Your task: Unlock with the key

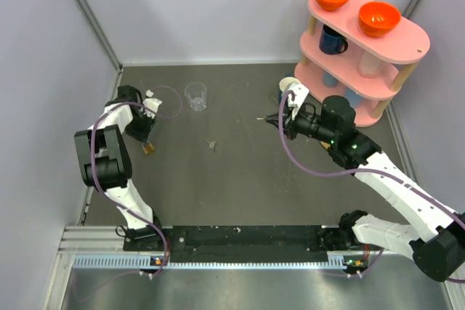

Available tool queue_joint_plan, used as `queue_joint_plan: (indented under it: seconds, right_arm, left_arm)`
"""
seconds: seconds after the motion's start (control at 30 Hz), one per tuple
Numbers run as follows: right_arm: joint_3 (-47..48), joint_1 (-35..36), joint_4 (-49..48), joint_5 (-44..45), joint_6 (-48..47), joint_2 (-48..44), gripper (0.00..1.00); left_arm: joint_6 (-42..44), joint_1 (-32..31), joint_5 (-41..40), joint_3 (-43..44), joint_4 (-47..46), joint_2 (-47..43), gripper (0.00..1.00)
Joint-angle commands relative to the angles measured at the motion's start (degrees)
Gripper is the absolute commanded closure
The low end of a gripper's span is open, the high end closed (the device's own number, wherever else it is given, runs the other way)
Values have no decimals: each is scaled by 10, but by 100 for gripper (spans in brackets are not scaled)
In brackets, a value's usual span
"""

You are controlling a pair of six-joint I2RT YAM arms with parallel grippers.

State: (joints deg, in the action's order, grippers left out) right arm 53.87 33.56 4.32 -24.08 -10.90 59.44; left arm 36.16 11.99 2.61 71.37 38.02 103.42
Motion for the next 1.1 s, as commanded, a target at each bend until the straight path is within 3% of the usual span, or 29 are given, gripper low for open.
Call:
queue_joint_plan:
  seconds: [0.0,0.47,0.6,0.73,0.77,1.07]
  right_arm:
    - [3,-8,-14,0,1,0,100]
    - [3,-8,-12,7,-2,-6,100]
    - [3,-9,-14,7,-2,-8,100]
    - [2,-9,-14,10,-3,-8,100]
    - [3,-9,-14,10,-4,-8,100]
    - [2,-8,-14,15,-9,-8,100]
  left_arm:
    - [8,3,-6,11,-17,17,64]
    - [11,2,14,10,-2,50,69]
    - [11,2,27,17,12,68,75]
    - [6,3,41,24,19,82,92]
    - [4,3,43,25,22,82,100]
    - [-28,-28,89,30,41,67,100]
